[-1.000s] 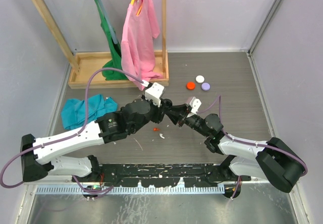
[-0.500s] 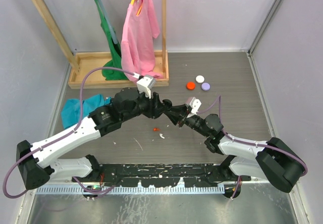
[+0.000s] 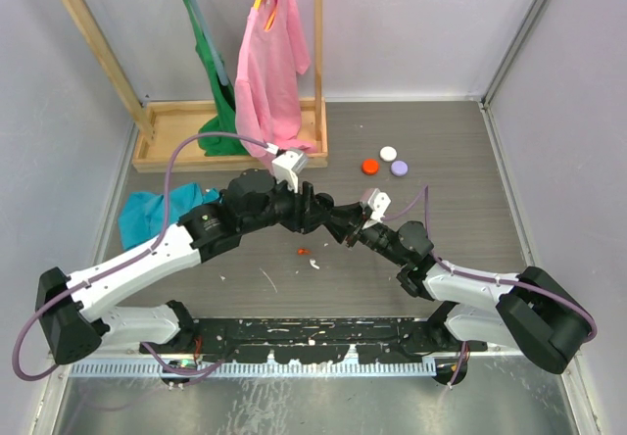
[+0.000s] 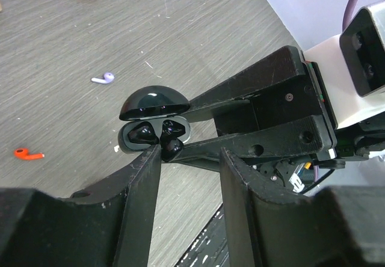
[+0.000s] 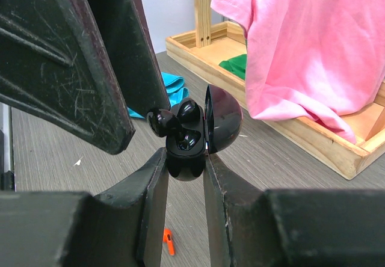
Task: Insert the wireless bluetooth earbuds into the charging case
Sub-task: Place the earbud in the charging case.
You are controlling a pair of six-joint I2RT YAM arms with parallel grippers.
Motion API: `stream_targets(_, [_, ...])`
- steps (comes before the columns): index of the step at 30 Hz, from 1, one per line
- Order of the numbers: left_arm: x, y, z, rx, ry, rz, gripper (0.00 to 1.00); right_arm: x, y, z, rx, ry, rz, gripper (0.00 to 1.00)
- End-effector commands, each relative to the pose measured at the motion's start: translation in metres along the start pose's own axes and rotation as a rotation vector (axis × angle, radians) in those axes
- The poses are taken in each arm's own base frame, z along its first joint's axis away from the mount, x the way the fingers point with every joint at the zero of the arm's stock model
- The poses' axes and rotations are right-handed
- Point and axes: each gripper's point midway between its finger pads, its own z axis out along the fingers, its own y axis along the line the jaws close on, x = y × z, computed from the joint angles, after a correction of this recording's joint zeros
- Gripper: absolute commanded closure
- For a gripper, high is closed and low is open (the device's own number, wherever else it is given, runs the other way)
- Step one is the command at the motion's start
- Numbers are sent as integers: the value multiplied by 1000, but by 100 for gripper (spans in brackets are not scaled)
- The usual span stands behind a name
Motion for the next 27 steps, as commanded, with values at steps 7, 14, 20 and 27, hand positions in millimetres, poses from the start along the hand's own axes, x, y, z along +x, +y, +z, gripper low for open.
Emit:
stream_targets(7, [-14,-27,2,118,-17,-45,57,-23,3,4,-18,-87,-16,99])
stream_targets(14, [-13,-30,6,129,-13,-76,57,-21,3,4,-19,-84,-10,98])
stream_targets(20, [-22,-34,8,147,-47,-80,56,-20,4,4,-21,-81,-10,99])
stream_targets(27, [-25,-9,-9,12,-72,-40,53,-16,0,0,5,-73,-13,99])
